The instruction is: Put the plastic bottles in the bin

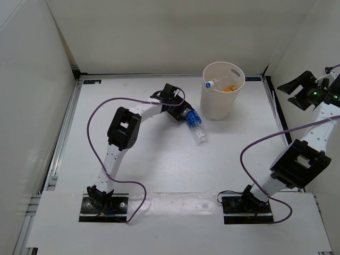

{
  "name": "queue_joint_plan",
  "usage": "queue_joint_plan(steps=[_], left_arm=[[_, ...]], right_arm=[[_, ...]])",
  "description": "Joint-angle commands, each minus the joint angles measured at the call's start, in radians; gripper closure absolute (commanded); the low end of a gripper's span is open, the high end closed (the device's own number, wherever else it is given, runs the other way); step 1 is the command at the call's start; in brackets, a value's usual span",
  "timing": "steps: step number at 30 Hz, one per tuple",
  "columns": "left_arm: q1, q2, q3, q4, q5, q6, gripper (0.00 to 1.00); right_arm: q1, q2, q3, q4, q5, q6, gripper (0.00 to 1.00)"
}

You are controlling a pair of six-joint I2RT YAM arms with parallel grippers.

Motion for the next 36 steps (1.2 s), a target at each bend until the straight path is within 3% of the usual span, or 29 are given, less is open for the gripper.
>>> queue_joint_plan(steps=[1, 9, 15, 17, 18, 21, 27, 36], left_arm=[[0.068, -0.163, -0.031, -0.057, -0.068, 0.108, 0.71], [0.182, -0.238, 0.133, -0.046, -0.161, 0.306, 0.87], [0.215, -0.212, 0.331, 0.21, -0.156, 0.422, 0.99], [0.219, -0.183, 0.399, 0.281, -0.113, 0.442, 0.99], [0.22, -0.18, 0.411, 0.399, -0.104, 0.444, 0.99], [0.219, -0.143, 0.518, 0.488, -0.087, 0.441, 0.99], [0.2, -0.138, 0.583, 0.568, -0.15, 0.448, 0.99], [0.114, -0.08, 0.701, 0.56, -0.21, 0.545, 0.99]], right_arm=[[-0.005, -0.012, -0.003, 0.036, 0.01, 0.046, 0.1], [0.044, -0.021, 0.001, 0.031, 0.013, 0.045, 0.1], [0.055, -0.042, -0.019, 0.026, 0.021, 0.037, 0.1], [0.058, -0.056, -0.025, 0.023, 0.023, 0.039, 0.1], [0.058, -0.059, -0.031, 0.019, 0.026, 0.036, 0.1], [0.058, -0.081, -0.051, 0.014, 0.026, 0.036, 0.1], [0.05, -0.081, -0.059, 0.01, 0.023, 0.036, 0.1], [0.069, -0.085, -0.054, 0.008, 0.015, 0.036, 0.1]])
